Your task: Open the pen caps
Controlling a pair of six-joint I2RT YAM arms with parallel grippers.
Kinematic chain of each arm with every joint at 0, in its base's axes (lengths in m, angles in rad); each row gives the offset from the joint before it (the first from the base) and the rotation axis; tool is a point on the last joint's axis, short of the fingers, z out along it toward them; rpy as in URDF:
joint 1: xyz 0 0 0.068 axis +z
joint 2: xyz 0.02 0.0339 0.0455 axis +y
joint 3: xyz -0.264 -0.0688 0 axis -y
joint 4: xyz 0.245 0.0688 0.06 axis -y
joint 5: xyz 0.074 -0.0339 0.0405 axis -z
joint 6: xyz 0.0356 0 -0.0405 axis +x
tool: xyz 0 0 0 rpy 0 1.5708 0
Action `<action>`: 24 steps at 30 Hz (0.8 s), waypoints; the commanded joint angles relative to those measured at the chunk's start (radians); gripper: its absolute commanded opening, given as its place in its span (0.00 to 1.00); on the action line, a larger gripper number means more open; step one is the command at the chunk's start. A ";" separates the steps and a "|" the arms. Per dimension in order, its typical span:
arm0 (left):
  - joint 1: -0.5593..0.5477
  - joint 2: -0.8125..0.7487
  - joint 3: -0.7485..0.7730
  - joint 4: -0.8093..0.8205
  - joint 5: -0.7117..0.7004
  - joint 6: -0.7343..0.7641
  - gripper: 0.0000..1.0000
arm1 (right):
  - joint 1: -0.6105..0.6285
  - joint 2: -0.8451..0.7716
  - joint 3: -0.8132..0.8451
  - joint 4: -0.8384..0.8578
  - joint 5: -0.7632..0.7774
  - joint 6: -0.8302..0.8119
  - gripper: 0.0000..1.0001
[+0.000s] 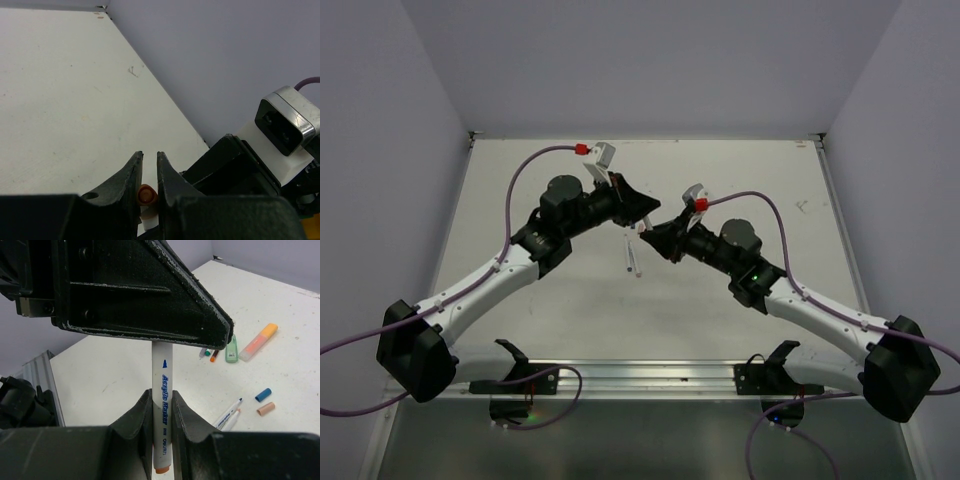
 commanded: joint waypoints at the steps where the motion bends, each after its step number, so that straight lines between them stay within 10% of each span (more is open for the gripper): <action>1: 0.110 -0.081 0.106 0.355 -0.351 0.027 0.00 | 0.007 0.010 -0.104 -0.269 -0.052 -0.028 0.00; 12: 0.117 -0.058 0.150 0.389 -0.425 0.088 0.00 | 0.007 0.034 -0.127 -0.248 -0.075 -0.010 0.00; 24: 0.063 0.275 0.386 -0.195 -0.245 0.114 0.00 | -0.025 -0.026 -0.084 -0.392 0.268 0.102 0.00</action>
